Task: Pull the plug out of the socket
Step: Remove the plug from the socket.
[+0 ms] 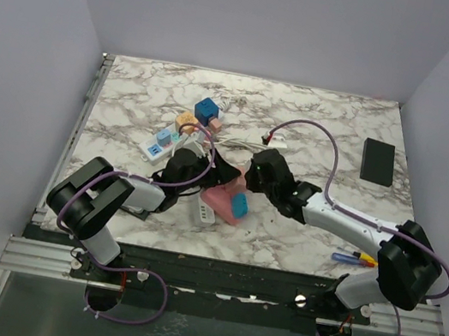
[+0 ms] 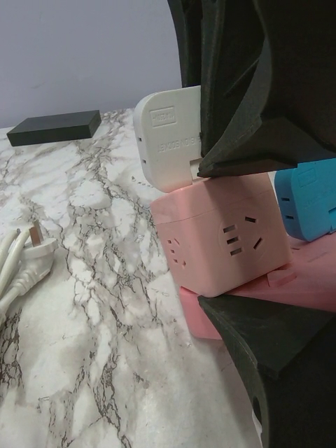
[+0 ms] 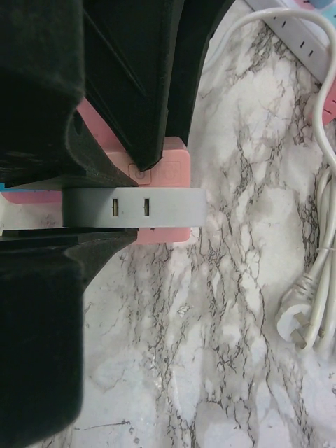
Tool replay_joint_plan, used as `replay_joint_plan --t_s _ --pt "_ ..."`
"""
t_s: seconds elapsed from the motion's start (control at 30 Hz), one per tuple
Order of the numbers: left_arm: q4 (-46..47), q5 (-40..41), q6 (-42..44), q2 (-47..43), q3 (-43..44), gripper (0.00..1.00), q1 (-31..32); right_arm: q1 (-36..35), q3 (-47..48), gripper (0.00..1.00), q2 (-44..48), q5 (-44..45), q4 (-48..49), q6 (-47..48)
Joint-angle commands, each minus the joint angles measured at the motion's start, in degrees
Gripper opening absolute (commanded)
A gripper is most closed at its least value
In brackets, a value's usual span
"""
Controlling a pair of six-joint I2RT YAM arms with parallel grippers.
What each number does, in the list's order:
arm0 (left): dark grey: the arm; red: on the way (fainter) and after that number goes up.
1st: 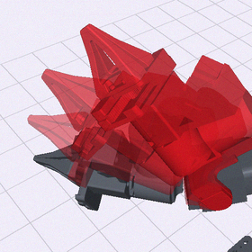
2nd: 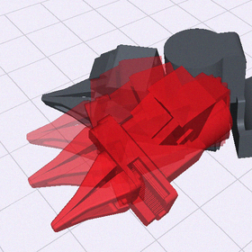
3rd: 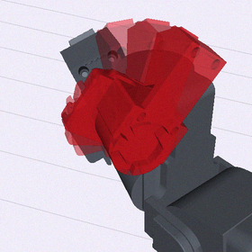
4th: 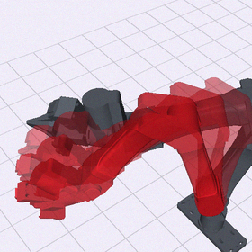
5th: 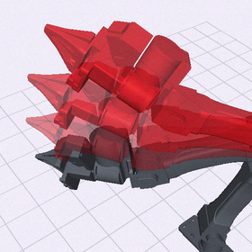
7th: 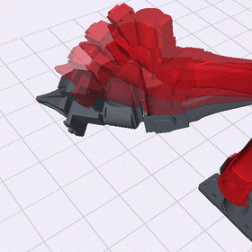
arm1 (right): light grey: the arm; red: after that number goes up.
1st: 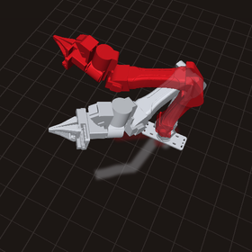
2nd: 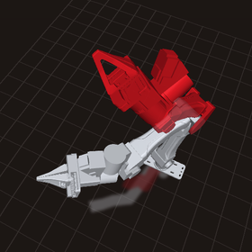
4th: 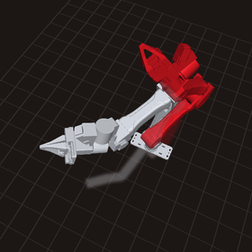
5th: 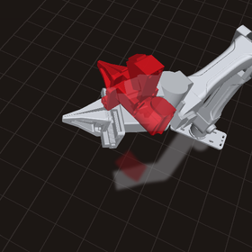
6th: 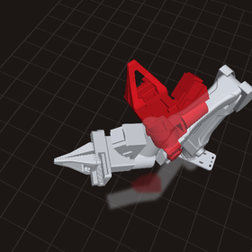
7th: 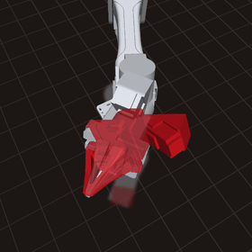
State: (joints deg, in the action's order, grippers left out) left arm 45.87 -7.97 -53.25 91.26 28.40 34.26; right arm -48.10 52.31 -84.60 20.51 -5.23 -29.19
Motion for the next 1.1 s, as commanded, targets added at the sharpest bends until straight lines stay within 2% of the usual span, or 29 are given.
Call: replay_joint_plan --t_s 0.0,0.17,0.37,1.07 --pt "-9.91 1.42 6.50 1.76 -1.44 0.08 0.28 -2.08 1.68 0.00 -0.62 7.12 -3.52 1.65" --pt "-9.90 1.73 6.50 1.35 -1.59 0.08 0.28 -2.80 1.84 0.00 -0.57 8.66 -3.82 0.82" --pt "-9.96 1.84 6.57 1.63 -1.77 0.07 0.28 -2.60 1.10 0.00 0.56 5.98 -3.24 -2.26" --pt "-10.71 2.55 7.11 0.48 -2.67 0.07 0.28 8.52 -5.19 0.00 2.89 -13.07 3.02 -8.51"
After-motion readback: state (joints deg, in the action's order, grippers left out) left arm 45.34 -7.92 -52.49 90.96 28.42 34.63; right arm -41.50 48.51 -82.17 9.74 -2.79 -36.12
